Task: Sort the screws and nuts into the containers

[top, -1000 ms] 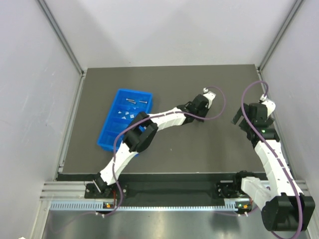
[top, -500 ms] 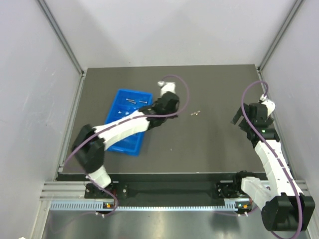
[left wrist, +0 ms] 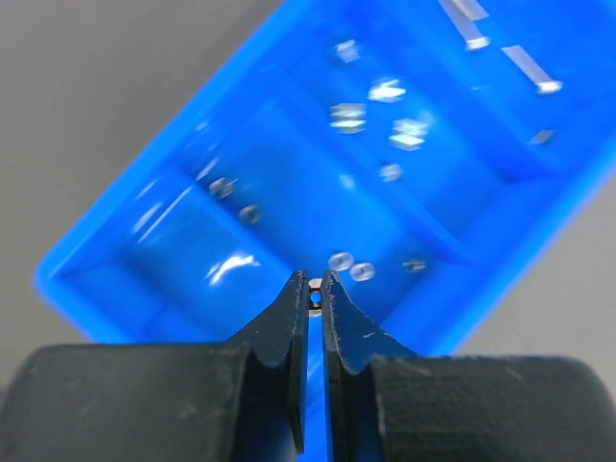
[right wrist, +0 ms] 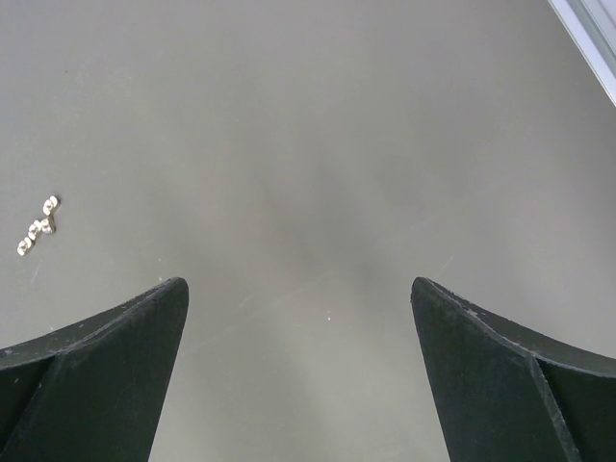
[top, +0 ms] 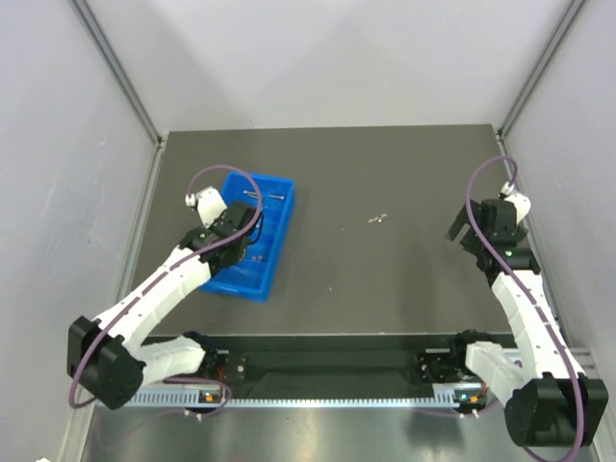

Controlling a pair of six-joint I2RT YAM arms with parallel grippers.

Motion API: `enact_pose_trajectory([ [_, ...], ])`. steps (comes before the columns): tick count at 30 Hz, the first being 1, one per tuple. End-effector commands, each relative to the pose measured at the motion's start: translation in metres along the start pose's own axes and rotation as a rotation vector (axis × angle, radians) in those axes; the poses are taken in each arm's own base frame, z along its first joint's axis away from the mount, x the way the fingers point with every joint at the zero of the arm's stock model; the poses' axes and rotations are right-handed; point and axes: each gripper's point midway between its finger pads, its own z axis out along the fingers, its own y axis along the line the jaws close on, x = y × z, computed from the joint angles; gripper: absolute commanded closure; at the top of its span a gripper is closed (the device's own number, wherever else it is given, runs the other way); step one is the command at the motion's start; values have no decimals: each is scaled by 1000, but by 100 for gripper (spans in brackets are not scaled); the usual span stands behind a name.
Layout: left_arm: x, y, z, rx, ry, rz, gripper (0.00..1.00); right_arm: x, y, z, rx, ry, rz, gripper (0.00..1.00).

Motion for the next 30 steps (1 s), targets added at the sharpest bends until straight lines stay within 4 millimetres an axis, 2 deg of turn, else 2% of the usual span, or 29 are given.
enact_pose_trajectory([
  [1,21,42,-1,-142,42,-8,96,-11,0,-5,-5,-35,18,1],
  [4,35,50,2,-162,69,-13,96,-8,-1,-4,-1,-32,23,0],
  [8,41,54,3,-186,86,-24,95,-7,-1,-4,0,-26,18,0],
  [10,42,56,4,-192,83,-23,92,-8,-1,-3,1,-28,17,0],
  [12,37,52,2,-176,74,-40,81,-9,-1,-3,3,-24,16,0],
  [13,35,47,1,-158,74,-50,70,-9,0,-3,2,-25,16,0],
  [16,20,30,-2,-93,54,-48,58,-10,0,-2,3,-24,16,0],
  [17,18,24,-4,-71,58,-31,57,-10,0,-2,3,-24,14,0],
  [19,7,1,-7,6,56,-24,53,-12,1,-2,2,-28,14,0],
  [20,-3,-22,-8,71,42,-13,53,-13,1,-2,4,-29,11,0],
  [22,-5,-57,-15,175,31,37,52,-13,1,-1,2,-30,10,0],
  [23,-14,-90,-17,251,2,69,52,-15,2,-1,1,-31,11,0],
  [25,-1,-136,-31,372,17,156,51,-16,4,-1,-5,-33,10,0],
  [26,5,-170,-29,426,14,223,51,-15,4,-1,-6,-31,8,0],
  [27,22,-193,-36,483,50,273,50,-15,4,-1,-8,-29,8,0],
  [28,33,-210,-37,520,75,314,50,-14,5,-1,-15,-25,7,0],
  [29,48,-234,-26,538,98,384,51,-13,6,-1,-20,-25,8,0],
  [30,59,-252,-28,579,111,419,51,-12,6,0,-23,-20,7,0],
])
